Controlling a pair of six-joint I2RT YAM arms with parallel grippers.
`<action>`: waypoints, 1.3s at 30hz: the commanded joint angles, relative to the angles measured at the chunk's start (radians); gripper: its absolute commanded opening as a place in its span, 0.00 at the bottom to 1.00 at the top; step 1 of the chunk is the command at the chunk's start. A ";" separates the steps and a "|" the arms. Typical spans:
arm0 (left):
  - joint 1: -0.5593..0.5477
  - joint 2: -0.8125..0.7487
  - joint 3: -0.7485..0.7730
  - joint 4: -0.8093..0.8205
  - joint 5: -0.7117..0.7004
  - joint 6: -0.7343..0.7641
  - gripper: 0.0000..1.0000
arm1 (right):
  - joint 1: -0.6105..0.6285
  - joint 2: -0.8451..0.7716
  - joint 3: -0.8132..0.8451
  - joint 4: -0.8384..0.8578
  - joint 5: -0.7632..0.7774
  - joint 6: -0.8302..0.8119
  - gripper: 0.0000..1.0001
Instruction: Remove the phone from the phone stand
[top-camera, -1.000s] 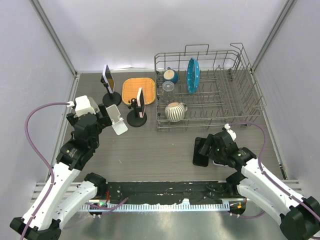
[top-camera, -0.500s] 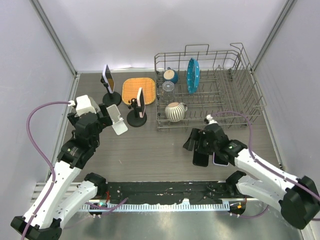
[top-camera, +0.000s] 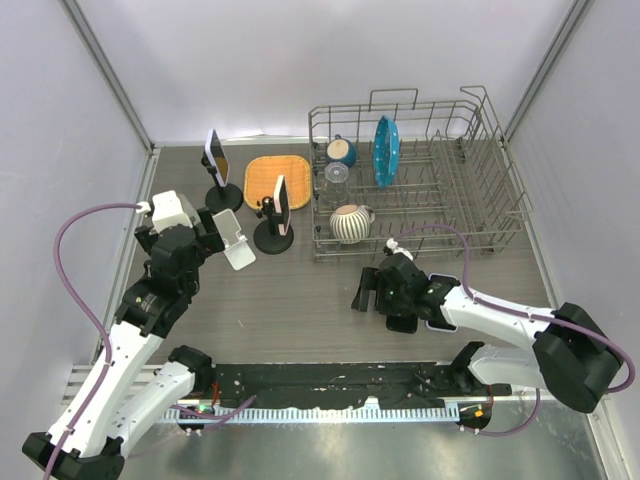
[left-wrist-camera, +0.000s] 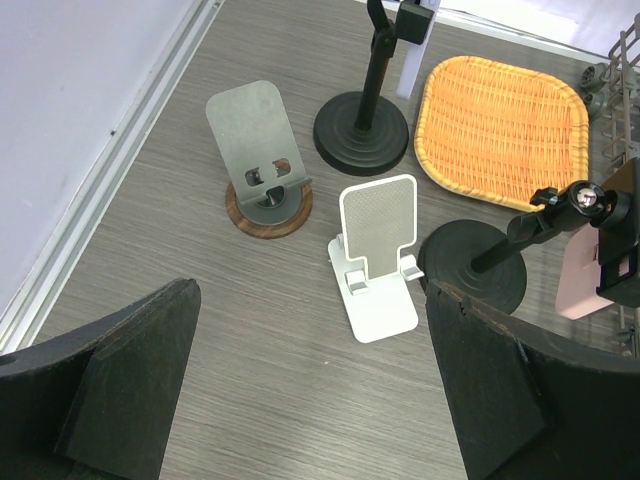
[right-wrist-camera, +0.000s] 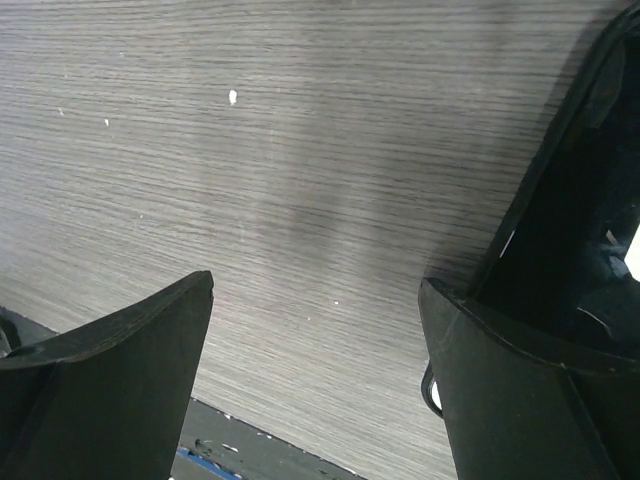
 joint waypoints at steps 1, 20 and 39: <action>0.008 -0.007 0.000 0.037 -0.014 -0.003 1.00 | 0.002 -0.030 0.025 -0.095 0.148 0.033 0.90; 0.013 -0.004 -0.002 0.041 0.038 -0.003 1.00 | -0.074 -0.180 0.002 -0.207 0.274 0.030 0.91; 0.011 0.322 0.245 0.047 0.472 -0.035 1.00 | -0.076 -0.514 0.356 -0.331 0.435 -0.404 0.92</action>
